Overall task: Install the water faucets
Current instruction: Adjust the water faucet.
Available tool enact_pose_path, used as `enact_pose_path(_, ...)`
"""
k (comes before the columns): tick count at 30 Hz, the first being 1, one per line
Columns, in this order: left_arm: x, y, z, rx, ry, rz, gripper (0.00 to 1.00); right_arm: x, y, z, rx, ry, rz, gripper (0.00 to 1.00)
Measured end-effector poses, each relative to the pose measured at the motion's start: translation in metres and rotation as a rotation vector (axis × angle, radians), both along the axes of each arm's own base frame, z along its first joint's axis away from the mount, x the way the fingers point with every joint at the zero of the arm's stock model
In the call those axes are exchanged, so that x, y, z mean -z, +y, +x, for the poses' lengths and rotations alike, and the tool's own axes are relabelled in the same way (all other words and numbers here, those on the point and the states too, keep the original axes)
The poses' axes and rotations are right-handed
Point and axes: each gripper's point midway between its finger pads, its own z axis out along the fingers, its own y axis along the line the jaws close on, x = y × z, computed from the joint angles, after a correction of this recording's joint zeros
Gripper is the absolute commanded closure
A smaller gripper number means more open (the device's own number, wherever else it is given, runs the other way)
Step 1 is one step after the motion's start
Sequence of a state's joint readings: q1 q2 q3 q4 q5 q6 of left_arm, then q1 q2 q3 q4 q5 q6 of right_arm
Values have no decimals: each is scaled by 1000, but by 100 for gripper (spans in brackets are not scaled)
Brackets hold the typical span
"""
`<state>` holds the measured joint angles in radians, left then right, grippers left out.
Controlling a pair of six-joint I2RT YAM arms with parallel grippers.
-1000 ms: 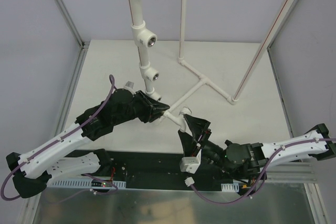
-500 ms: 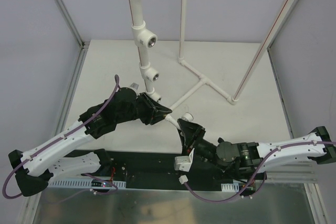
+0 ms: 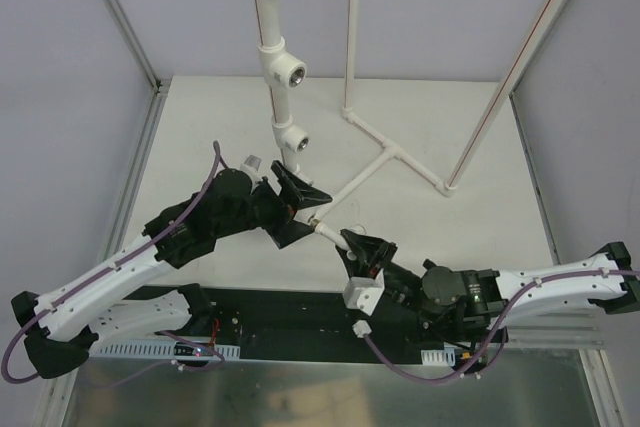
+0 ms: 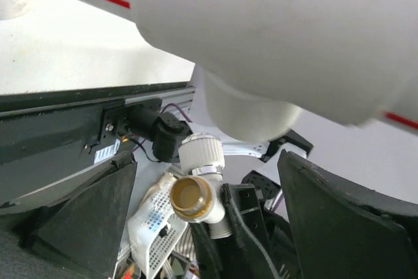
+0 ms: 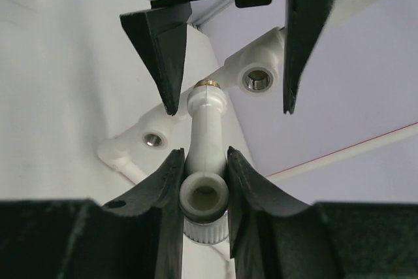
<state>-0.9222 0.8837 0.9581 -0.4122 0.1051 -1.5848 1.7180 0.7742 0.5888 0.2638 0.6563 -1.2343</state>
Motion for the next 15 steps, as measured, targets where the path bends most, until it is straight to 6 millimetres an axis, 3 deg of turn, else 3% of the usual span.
enact_pose_path(4,-9,13,4,-44,-104,-46,15,-16,-6,-6,-18,206,228,100)
enact_pose_path(9,-19,31,8,-94,-285,-117,16,-30,-8,-13,-47,474,494,100)
enact_pose_path(15,-23,28,14,-86,-512,-204,17,-32,7,-23,-73,731,670,100)
